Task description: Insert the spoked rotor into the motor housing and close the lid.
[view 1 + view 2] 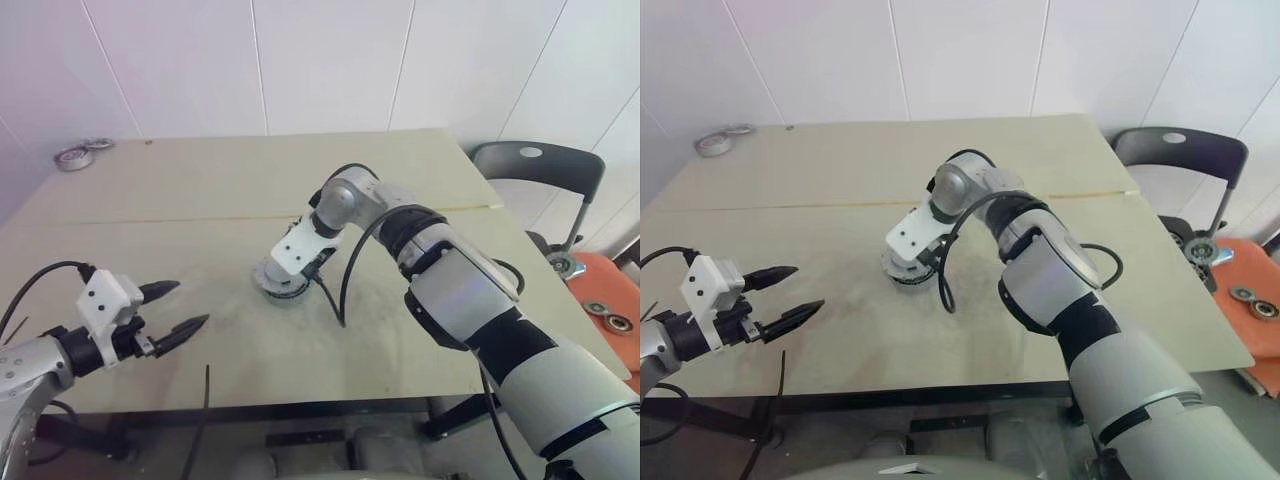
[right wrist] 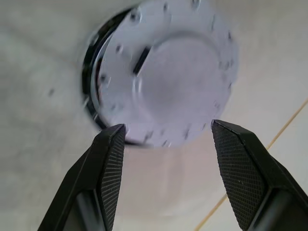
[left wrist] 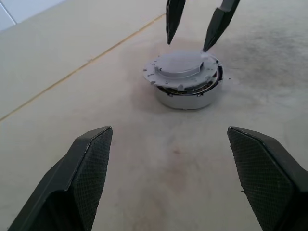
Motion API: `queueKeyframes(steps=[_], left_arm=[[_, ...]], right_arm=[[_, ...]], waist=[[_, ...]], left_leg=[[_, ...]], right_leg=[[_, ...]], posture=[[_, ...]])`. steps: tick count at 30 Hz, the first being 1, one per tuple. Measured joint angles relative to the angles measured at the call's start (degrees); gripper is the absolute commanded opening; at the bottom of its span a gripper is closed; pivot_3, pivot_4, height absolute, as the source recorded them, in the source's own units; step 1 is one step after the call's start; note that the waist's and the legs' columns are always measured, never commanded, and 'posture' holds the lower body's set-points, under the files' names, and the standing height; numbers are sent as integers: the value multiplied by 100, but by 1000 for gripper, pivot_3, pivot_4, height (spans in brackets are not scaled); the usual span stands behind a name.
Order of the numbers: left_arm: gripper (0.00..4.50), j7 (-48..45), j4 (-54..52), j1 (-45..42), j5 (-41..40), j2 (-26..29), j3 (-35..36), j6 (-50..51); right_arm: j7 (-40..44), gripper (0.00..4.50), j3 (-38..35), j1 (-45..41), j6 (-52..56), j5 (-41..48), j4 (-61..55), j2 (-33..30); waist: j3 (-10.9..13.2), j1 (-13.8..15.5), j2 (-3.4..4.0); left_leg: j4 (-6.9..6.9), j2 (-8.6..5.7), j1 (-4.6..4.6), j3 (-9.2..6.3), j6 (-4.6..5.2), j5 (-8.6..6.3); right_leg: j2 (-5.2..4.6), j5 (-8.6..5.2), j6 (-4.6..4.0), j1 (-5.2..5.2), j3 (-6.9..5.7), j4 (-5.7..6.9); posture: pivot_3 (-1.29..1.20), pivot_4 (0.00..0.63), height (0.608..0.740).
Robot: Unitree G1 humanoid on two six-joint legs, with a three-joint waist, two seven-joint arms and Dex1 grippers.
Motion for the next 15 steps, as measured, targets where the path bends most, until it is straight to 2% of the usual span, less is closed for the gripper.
queueKeyframes(steps=[8, 15], left_arm=[[4069, 231, -169, 161, 4, -344, -200, -27], [4069, 352, -174, -41, -48, -411, -200, -33]], right_arm=[[154, 2972, 125, -14, -114, -74, 42, -105], [-27, 2972, -788, -35, 228, 723, 43, -18]], waist=[[-2, -1, -3], [-2, 19, -4]], left_leg=[[0, 0, 0, 0, 0, 0], [5, -1, 2, -1, 0, 0]], right_leg=[[0, 0, 0, 0, 0, 1], [-1, 0, -1, 7, 0, 1]], posture=[[0, 0, 740], [0, 0, 740]])
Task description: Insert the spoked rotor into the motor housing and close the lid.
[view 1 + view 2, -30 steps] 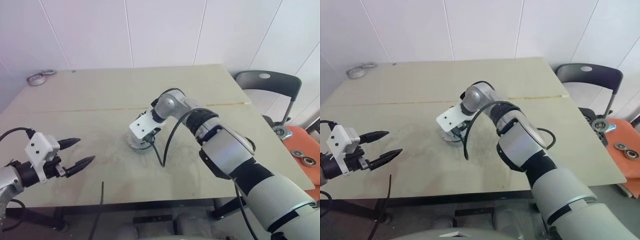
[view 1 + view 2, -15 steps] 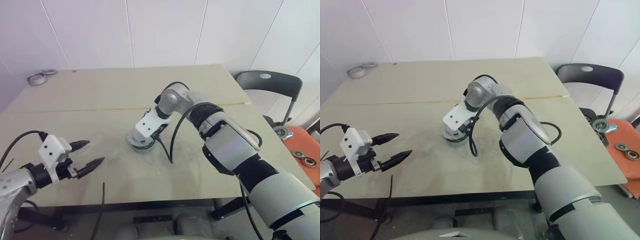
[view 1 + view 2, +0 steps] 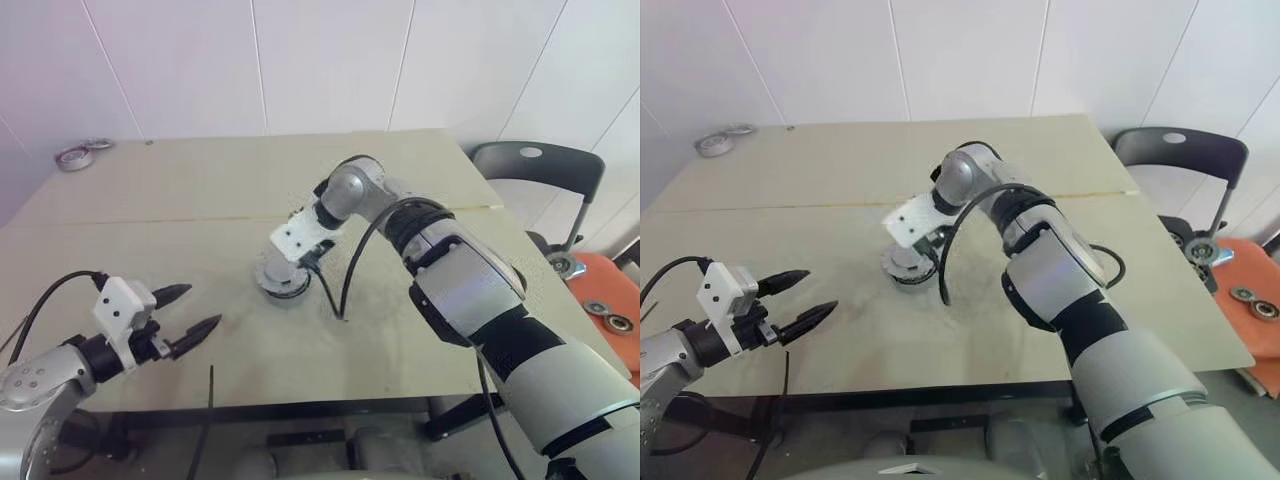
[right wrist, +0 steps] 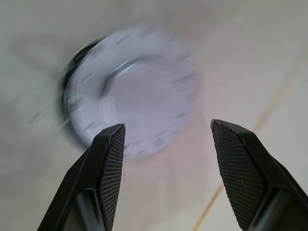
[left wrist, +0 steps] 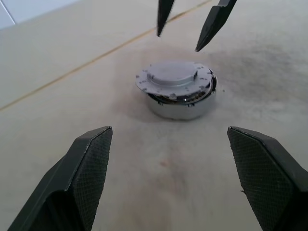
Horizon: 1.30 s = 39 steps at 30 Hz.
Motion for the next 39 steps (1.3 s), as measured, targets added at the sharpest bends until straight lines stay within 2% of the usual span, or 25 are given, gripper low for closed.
queueKeyframes(steps=[4, 5, 8, 14, 18, 26, 32, 39], left_arm=[[4069, 75, 8, -328, -179, -79, 2, 21], [4069, 92, 19, -408, -251, -79, 6, 34], [4069, 99, 96, -628, -388, -49, 13, 122], [4069, 25, 492, -1195, -789, 235, 111, 460], [4069, -128, 910, -1279, -996, 485, 314, 679], [4069, -836, 1722, -982, -1507, 1215, 1259, 1294], [4069, -874, 1618, -798, -1509, 1214, 1437, 1312], [4069, -769, 1254, -715, -1512, 1121, 1436, 1309]], right_arm=[[-124, 2972, -360, 19, 239, 319, -2, -165], [-145, 2801, -419, 52, 298, 365, -2, -223], [-312, 2065, -614, 342, 489, 517, -7, -342], [-582, 19, -1343, 780, 1063, 1158, -8, -360], [-685, 19, -1652, 1002, 1411, 1478, -45, -346], [-1948, 19, -1848, 1801, 1912, 1569, -51, -64], [-2705, 19, -1936, 1966, 2041, 1623, -51, 46], [-2840, 19, -1805, 2241, 2031, 1441, -51, 18]], waist=[[-2, 8, -3], [-4, 3, -7], [-11, -8, -17], [-11, -27, -18], [-11, -28, -18], [-9, -61, -14], [-5, -68, -8], [-7, -146, -11]], left_leg=[[3, -1, -1, 0, 0, 0], [2, -1, 0, 0, 0, 0], [1, -1, 3, 0, 0, 0], [1, -1, 1, 0, 1, 0], [-1, -1, 2, 0, 1, 1], [-1, -1, -2, 0, 1, 0], [-1, -1, -2, 0, 1, 0], [-1, -1, 0, 0, 1, 0]], right_leg=[[-1, 0, 0, 1, 0, -2], [-1, 1, 1, 2, 0, -1], [0, 1, 1, 2, 0, -1], [0, 2, 3, 0, 1, 2], [0, 2, 4, 1, 1, 1], [0, 1, 3, -3, 1, 2], [0, 1, 3, -1, 0, -2], [0, 1, 3, 0, 1, -1]], posture=[[0, 0, 740], [0, 0, 740], [0, 0, 740], [0, 0, 740], [0, 0, 740], [0, 0, 740], [0, 0, 740], [0, 0, 740]])
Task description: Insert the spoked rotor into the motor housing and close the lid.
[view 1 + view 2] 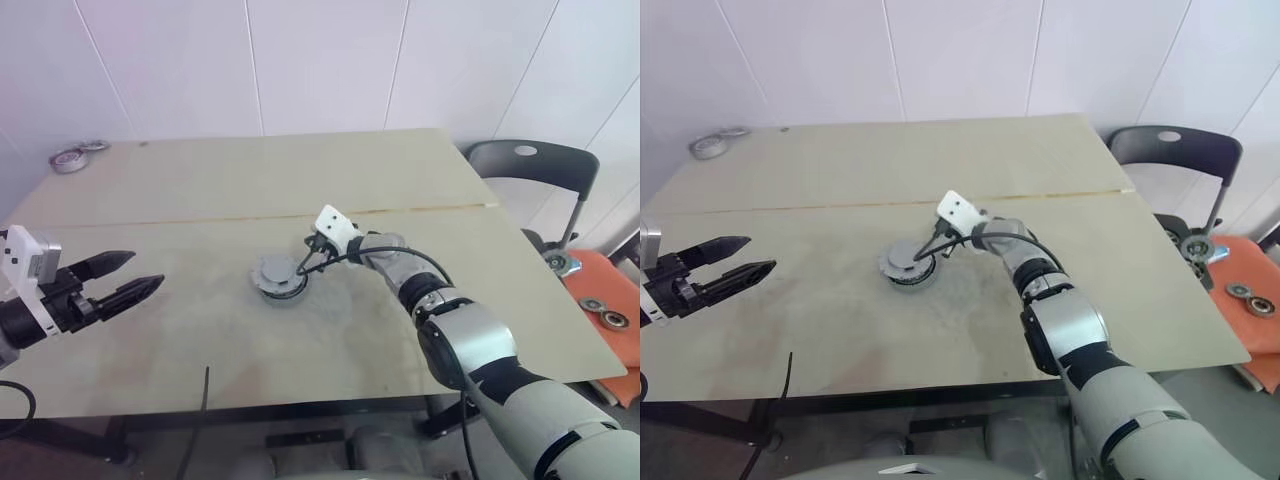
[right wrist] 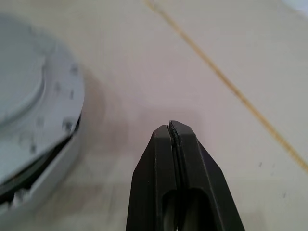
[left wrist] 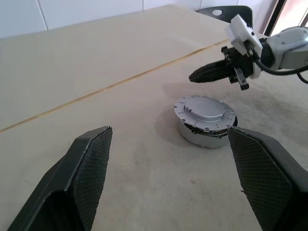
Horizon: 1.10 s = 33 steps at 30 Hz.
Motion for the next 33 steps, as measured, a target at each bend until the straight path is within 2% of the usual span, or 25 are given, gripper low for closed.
queueKeyframes(steps=[10, 22, 33], left_arm=[[4069, 79, -59, -97, -43, -88, -37, -26], [4069, 129, -26, -195, 15, -175, -248, -63], [4069, 130, 68, -277, 34, -199, -279, -77]], right_arm=[[246, 19, 142, 244, -53, -68, 0, -49], [1185, 19, 164, 326, -300, 65, -116, 258], [1478, 19, 442, 394, -584, -35, -217, 61]], waist=[[-7, -23, -11], [-6, -31, -10], [-7, -24, -10]], left_leg=[[1, 0, 2, 0, 0, 0], [-5, 1, 4, 0, 0, 0], [-3, 1, 5, 0, 0, 0]], right_leg=[[0, 0, 1, 2, 0, 0], [1, 1, 2, 0, 0, 0], [1, 1, 1, 3, 0, 0]], posture=[[0, 0, 740], [0, 0, 740], [0, 0, 740]])
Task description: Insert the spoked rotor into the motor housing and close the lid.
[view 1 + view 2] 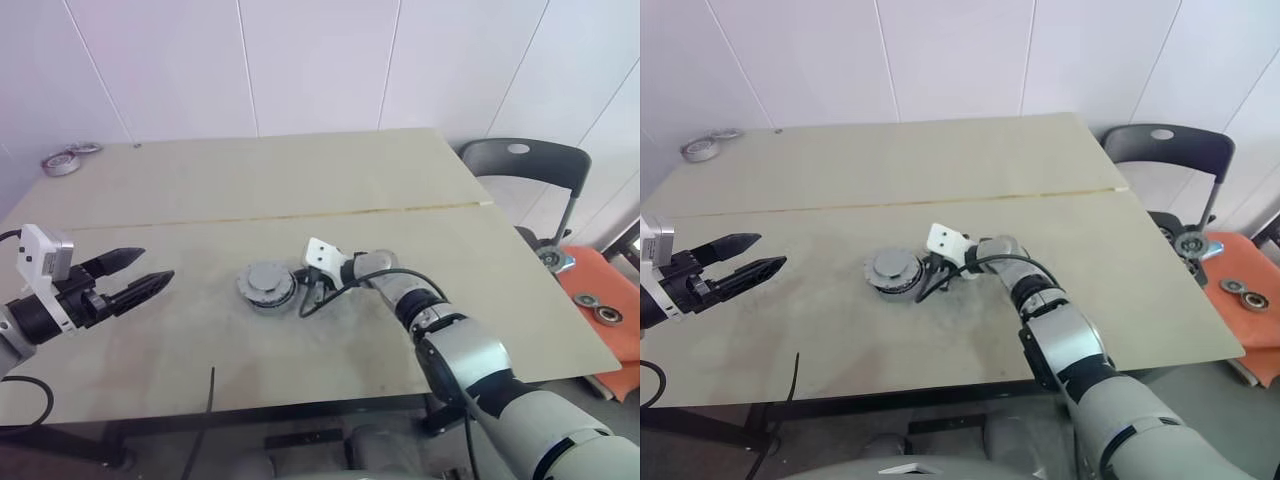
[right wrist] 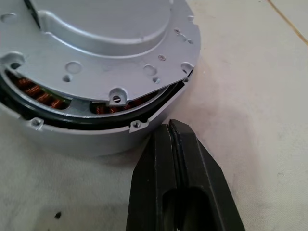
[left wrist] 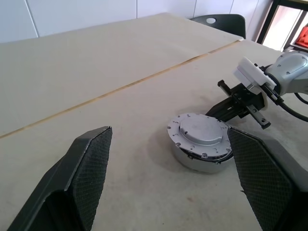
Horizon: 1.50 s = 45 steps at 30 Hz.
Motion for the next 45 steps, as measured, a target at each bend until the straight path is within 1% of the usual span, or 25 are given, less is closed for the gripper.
queueKeyframes(steps=[12, 16, 20, 22, 26, 32, 34, 39, 43, 45], left_arm=[[4069, 5, 31, -83, 71, -2, -65, -85], [4069, 10, 28, -31, 77, -35, -80, -86], [4069, 16, 35, 338, 194, -309, -256, -122], [4069, 67, 91, 385, 263, -483, -379, -188], [4069, 236, 265, 322, 433, -741, -543, -344], [4069, 319, 507, 85, 601, -899, -722, -500], [4069, 377, 704, -80, 739, -904, -818, -628], [4069, 398, 1460, -386, 1280, -911, -1339, -987], [4069, 439, 2429, -982, 1564, -940, -1526, -1187], [4069, 545, 2896, -1307, 1759, -1038, -1592, -1435]], right_arm=[[48, 19, 261, -8, -137, -110, -61, -174], [500, 19, 235, -92, -76, -46, -68, -371], [614, 19, 224, -129, -43, -12, -66, -546], [598, 19, 225, -128, -42, -11, -66, -546], [559, 19, 229, -122, -42, -11, -65, -528], [535, 19, 229, -110, -49, -4, -65, -530], [488, 19, 228, -99, -49, -3, -65, -534], [338, 19, 221, -56, -58, 10, -66, -529], [292, 19, 184, -5, -58, 25, -69, -539], [279, 19, 178, 16, -63, 33, -73, -553]], waist=[[-1, 30, -1], [-2, 30, -3], [-1, 11, -2], [-2, 12, -3], [-3, 20, -4], [-3, 18, -5], [-3, 26, -5], [-4, 20, -6], [-4, 34, -6], [-4, 36, -6]], left_leg=[[4, -2, 13, 0, 0, 0], [6, -2, 15, 0, 0, 0], [0, -1, 17, 0, 0, 0], [1, 0, 17, 0, 0, 0], [7, -1, 17, 0, 0, 0], [5, -1, 17, -1, 0, 0], [6, -1, 19, 0, 0, 0], [5, -2, 30, 0, 0, 0], [5, -3, 53, -1, 0, 0], [5, -4, 63, -1, 0, 0]], right_leg=[[-2, -1, 0, 19, 0, -1], [-3, -1, -1, 22, 0, -3], [-2, -1, -1, 19, 0, -2], [-1, 0, -1, 18, 0, 0], [-2, 0, -1, 22, 0, -1], [-1, 0, -1, 21, 0, -1], [-1, 0, -1, 23, 0, -1], [-1, 0, -1, 34, 0, -1], [-1, -1, -1, 58, 0, -2], [-3, -1, 0, 69, 0, -5]], posture=[[0, 0, 740], [0, 0, 740], [0, 0, 740], [0, 0, 740], [0, 0, 740], [0, 0, 740], [0, 0, 740], [0, 0, 740], [0, 0, 740], [0, 0, 740]])
